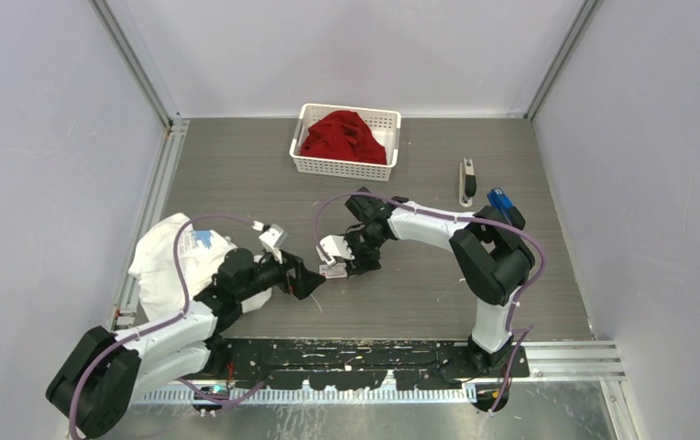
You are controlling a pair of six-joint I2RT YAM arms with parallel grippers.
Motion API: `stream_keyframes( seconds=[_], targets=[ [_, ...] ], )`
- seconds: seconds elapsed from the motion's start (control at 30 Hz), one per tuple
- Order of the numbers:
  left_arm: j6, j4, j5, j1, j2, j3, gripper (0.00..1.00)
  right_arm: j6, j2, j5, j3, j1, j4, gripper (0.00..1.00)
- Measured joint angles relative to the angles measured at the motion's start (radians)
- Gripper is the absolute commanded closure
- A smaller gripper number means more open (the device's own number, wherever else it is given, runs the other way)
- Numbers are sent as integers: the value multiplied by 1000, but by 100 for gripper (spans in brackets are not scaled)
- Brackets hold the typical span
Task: Unload the staples from the stapler
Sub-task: Close the staple box at the center of the board.
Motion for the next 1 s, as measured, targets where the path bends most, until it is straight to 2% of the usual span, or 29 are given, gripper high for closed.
stream_keyframes(
  seconds=[0.17,0.47,0.63,1.0],
  targets=[
    [61,118,-48,0,-11,-69,1,0,0,-3,0,-3,0,37],
    [187,286,29,-22,221,-66,6,-1,0,-13,2,-24,-24,36],
    [253,322,42,-45,267,-57,12,-1,0,-18,2,-32,-35,36],
    [367,311,28,-46,391,22,12,-2,0,-26,2,-45,-45,36]
  ],
)
